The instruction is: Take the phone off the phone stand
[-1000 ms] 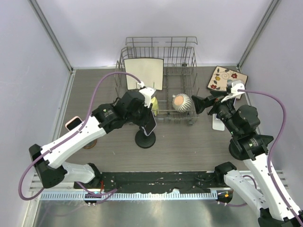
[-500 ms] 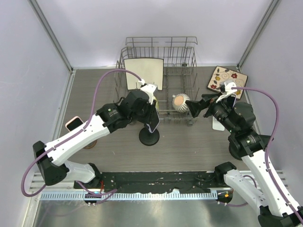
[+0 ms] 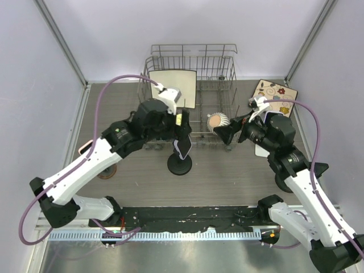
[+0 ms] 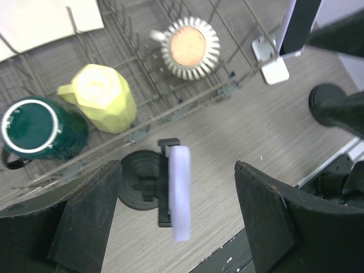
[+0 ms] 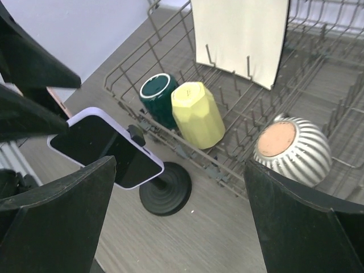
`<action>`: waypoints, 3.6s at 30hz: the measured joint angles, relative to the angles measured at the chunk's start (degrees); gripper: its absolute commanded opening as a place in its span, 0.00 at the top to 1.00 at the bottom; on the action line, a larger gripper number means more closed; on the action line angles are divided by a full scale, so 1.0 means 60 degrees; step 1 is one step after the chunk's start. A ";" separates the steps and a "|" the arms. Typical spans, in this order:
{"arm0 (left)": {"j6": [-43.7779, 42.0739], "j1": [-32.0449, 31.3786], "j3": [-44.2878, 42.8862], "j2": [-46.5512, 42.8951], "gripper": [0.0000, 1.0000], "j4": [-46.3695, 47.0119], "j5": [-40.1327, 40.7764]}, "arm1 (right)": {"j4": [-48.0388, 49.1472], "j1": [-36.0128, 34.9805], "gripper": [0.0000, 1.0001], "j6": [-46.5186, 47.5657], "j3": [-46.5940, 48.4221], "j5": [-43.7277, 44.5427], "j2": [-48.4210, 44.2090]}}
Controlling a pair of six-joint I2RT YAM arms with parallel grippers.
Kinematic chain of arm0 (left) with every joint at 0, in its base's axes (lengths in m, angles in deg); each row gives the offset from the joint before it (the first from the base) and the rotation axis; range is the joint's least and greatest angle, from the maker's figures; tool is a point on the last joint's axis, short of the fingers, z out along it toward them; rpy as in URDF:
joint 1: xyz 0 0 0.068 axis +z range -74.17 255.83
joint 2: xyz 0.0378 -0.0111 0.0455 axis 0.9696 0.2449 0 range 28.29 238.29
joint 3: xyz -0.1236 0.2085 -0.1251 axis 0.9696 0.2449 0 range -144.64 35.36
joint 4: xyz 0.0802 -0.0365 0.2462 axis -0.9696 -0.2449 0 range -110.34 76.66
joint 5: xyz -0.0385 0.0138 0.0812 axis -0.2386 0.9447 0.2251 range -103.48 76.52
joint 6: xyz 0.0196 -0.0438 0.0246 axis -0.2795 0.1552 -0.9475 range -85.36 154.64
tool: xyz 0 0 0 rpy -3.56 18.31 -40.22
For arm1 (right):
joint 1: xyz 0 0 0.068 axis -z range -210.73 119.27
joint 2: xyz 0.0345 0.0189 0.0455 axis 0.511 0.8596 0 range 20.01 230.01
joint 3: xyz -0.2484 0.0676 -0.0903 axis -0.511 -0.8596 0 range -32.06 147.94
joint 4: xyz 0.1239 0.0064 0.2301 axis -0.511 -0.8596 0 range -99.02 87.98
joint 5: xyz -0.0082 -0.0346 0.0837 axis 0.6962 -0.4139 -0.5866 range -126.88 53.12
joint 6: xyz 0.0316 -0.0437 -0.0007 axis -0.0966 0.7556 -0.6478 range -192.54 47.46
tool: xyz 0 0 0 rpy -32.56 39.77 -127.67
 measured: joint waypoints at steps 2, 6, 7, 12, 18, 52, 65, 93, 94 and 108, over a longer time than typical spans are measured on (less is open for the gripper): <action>0.0029 0.0481 0.0004 -0.0288 0.16 -0.0004 -0.0266 | -0.0131 -0.0102 0.00 0.0011 0.0135 -0.0233 0.0306; 0.0222 0.2084 0.0182 -0.1042 0.16 0.0237 -0.0816 | -0.0331 -0.0809 0.00 0.0120 0.0226 -0.0208 0.0863; 0.0302 0.2572 0.0342 -0.1297 0.16 0.0302 -0.0969 | -0.0353 -0.1093 0.01 0.0160 0.0226 -0.0120 0.0973; 0.0514 0.3763 0.1275 -0.2233 0.15 0.0492 -0.1286 | -0.0142 -0.2579 0.00 0.0219 0.0226 0.0430 0.1479; 0.0455 0.4127 0.2481 -0.2809 0.15 0.0546 -0.1359 | 0.0233 -0.4288 0.00 0.0484 0.0623 0.1639 0.2306; -0.0798 0.4153 0.6033 -0.5355 0.14 0.2127 -0.1381 | -0.1195 -0.9635 0.01 -0.0969 0.4302 1.2783 0.5694; -0.0772 0.4153 0.7067 -0.5646 0.14 0.3140 -0.2065 | -0.3024 -0.9632 0.10 -0.2616 0.5333 1.3956 0.7195; -0.2973 0.4076 0.8102 -0.4473 0.02 0.5268 -0.5956 | -0.0849 -0.8899 0.99 0.0120 0.2805 1.2429 0.5391; -0.2976 0.3982 0.8131 -0.4313 0.03 0.5424 -0.5960 | -0.0798 -0.8845 0.99 0.0197 0.2769 1.2291 0.5340; -0.3249 0.1894 0.8189 -0.2200 0.29 0.8138 -0.4568 | -0.0408 -0.8710 0.99 0.0510 0.2597 1.1642 0.5227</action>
